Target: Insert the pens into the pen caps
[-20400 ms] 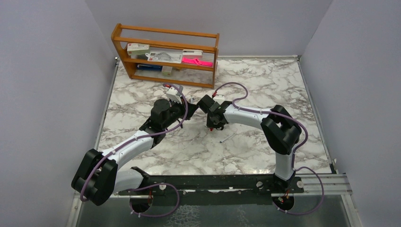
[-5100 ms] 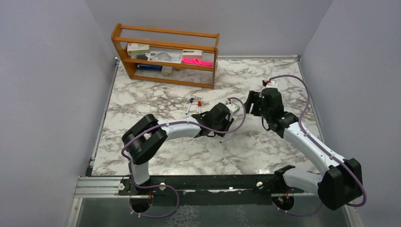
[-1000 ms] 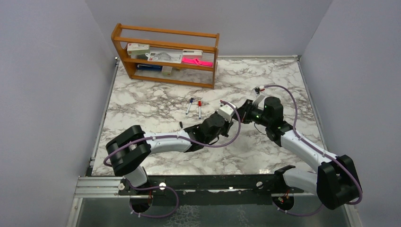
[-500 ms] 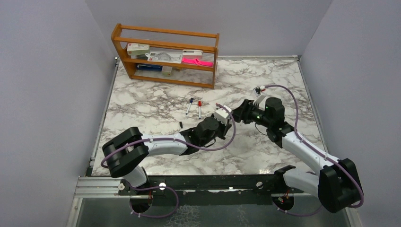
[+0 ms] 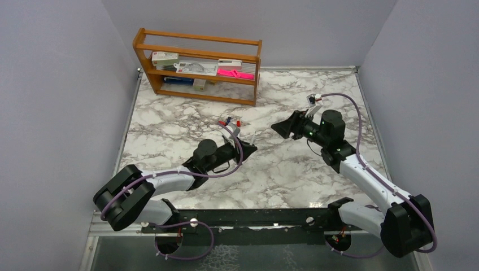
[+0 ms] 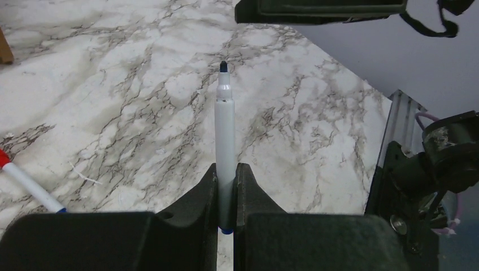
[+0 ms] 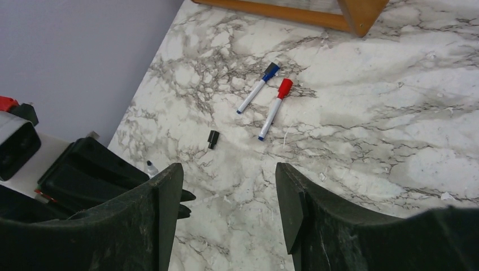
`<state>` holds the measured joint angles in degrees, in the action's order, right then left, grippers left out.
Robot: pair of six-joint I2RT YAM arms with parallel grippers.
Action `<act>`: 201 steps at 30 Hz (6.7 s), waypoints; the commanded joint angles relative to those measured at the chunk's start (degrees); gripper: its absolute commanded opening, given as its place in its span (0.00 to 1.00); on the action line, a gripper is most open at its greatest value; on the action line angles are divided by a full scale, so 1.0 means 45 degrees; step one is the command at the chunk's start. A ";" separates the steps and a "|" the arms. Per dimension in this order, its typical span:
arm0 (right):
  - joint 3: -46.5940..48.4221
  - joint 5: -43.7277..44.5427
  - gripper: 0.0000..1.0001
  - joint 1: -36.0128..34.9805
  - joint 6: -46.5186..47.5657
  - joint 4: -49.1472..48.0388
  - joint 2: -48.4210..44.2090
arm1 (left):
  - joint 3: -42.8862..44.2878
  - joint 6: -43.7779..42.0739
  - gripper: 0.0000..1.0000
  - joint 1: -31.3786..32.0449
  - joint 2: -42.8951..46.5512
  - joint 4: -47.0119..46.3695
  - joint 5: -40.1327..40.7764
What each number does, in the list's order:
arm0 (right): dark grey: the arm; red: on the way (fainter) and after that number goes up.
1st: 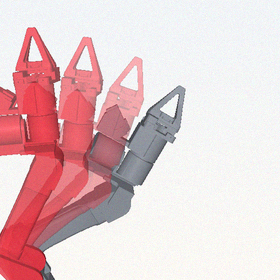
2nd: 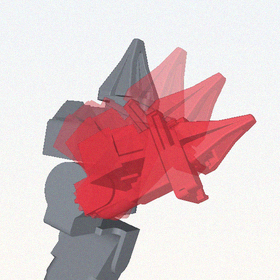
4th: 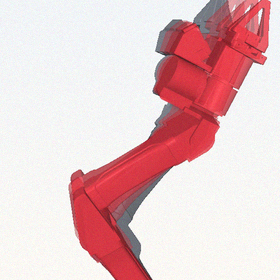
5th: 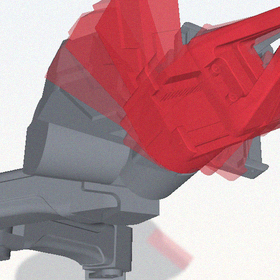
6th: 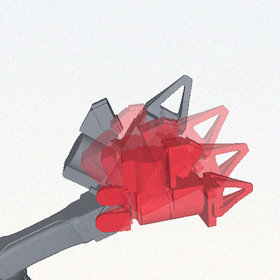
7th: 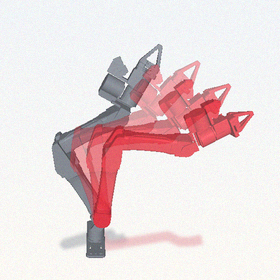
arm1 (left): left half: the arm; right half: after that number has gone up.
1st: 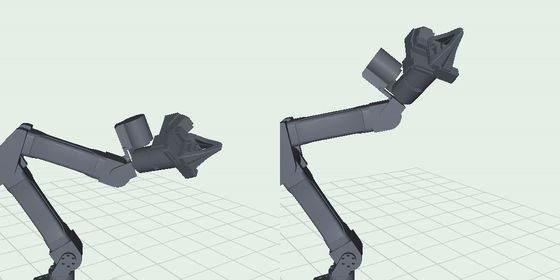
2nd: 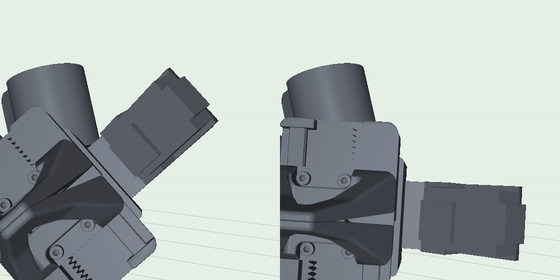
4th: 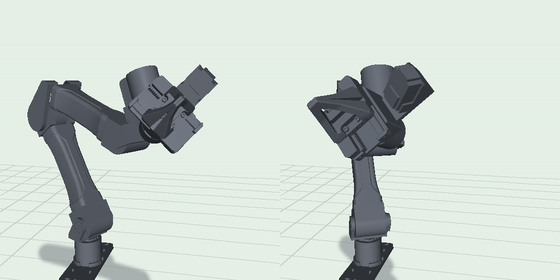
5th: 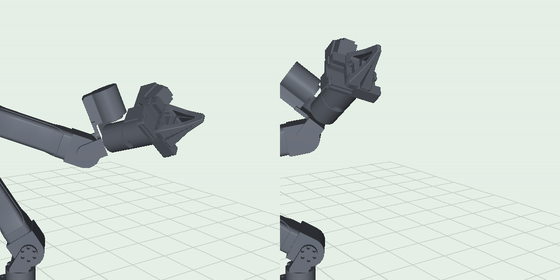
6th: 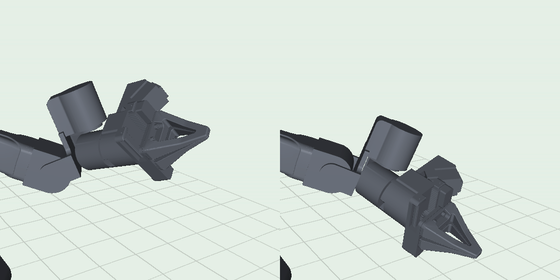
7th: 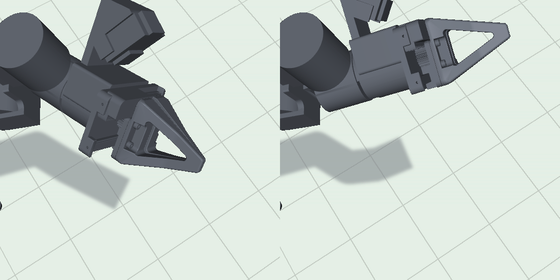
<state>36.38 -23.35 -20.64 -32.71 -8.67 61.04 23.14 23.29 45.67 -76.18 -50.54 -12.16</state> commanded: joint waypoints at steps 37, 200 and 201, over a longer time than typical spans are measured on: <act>1.3628 0.6113 0.60 -0.7379 0.4110 0.8578 1.3785 | -0.2113 0.5397 0.00 -1.0411 0.5014 0.6291 0.0011; -0.1353 -0.2833 0.01 -0.2326 -0.5441 -1.1612 0.3077 | 0.1507 0.6441 0.00 -0.1796 -0.1748 -0.9832 -0.4172; -0.1406 -0.2905 0.01 -0.2326 -0.5453 -1.1668 0.3077 | 0.1617 0.6445 0.00 -0.1803 -0.1716 -0.9809 -0.4172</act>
<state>32.51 -32.12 -30.65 -57.21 -64.38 74.59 25.50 53.82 37.91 -85.08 -87.07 -34.04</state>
